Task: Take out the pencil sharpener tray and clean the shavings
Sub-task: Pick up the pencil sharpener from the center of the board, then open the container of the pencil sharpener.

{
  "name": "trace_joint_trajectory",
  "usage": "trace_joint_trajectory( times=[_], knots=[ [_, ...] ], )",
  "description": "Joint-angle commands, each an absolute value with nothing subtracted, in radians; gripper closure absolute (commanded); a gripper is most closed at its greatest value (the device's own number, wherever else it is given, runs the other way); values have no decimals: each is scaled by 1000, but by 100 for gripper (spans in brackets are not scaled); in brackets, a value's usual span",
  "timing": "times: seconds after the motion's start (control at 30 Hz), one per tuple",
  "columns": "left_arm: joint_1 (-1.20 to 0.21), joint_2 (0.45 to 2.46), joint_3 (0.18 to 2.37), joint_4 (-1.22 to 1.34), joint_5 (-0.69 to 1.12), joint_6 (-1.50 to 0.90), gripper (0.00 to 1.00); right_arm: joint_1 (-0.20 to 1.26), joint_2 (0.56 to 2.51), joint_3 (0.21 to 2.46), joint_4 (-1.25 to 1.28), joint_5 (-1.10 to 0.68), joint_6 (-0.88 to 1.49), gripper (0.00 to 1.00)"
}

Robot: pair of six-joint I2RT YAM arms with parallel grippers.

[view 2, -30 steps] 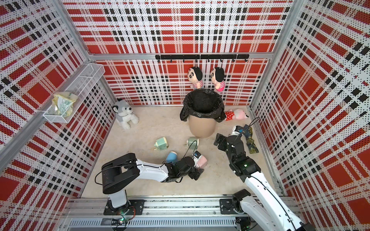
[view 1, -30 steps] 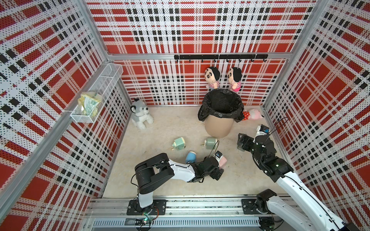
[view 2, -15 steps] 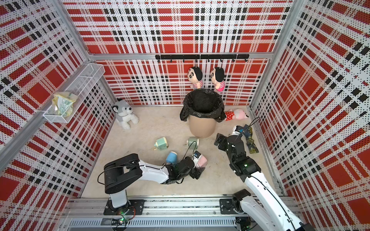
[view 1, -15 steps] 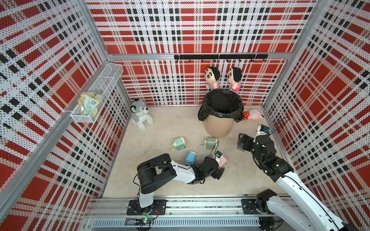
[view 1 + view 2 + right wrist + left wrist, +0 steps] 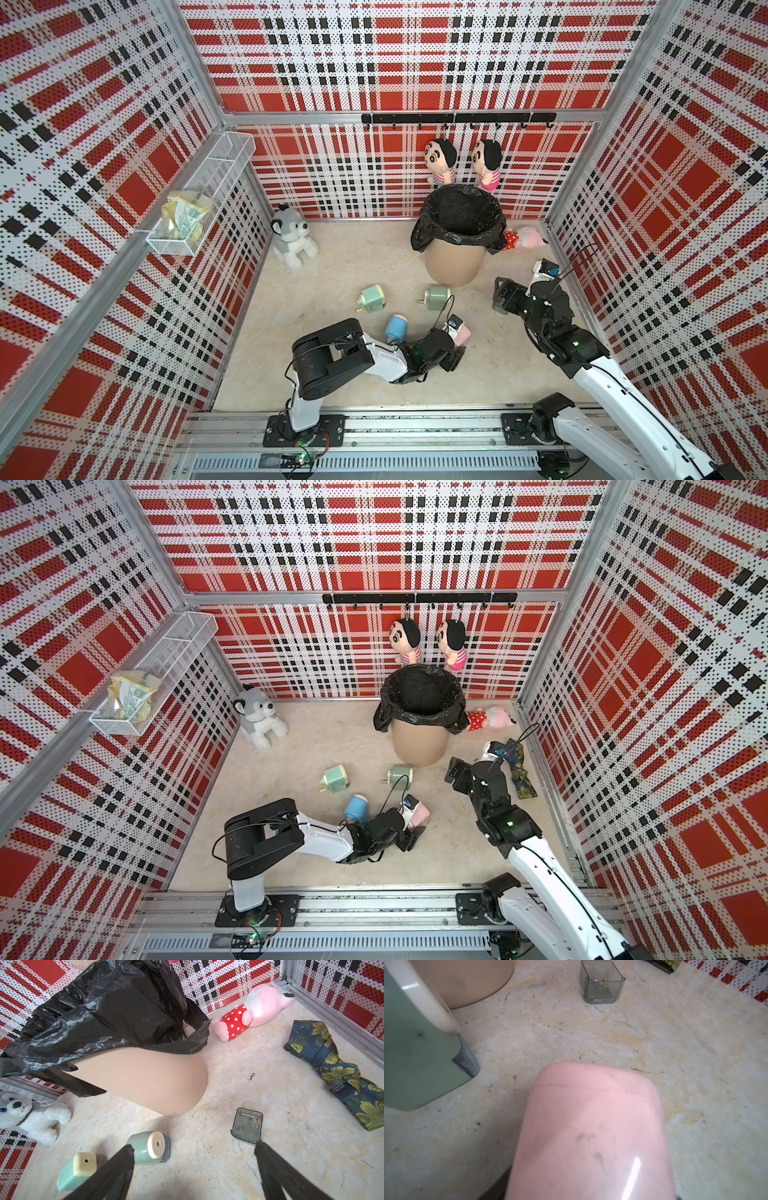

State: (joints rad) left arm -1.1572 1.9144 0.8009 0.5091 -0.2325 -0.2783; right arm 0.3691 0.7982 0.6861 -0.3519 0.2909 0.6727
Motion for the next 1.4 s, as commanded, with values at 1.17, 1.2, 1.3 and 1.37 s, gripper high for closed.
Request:
trace_joint_trajectory(
  times=[1.17, 1.2, 1.3, 1.37],
  knots=[
    [-719, 1388, 1364, -423, 240, 0, 50, 121, 1284, 1045, 261, -830, 648, 10],
    [-691, 1380, 1374, -436, 272, 4, 49, 120, 1304, 1041, 312, -871, 667, 10],
    [-628, 1362, 1411, -488, 331, 24, 49, 116, 1344, 1025, 431, -973, 705, 10],
    [-599, 1344, 1422, -511, 374, 33, 49, 115, 1356, 1013, 498, -1033, 732, 10]
  ],
)
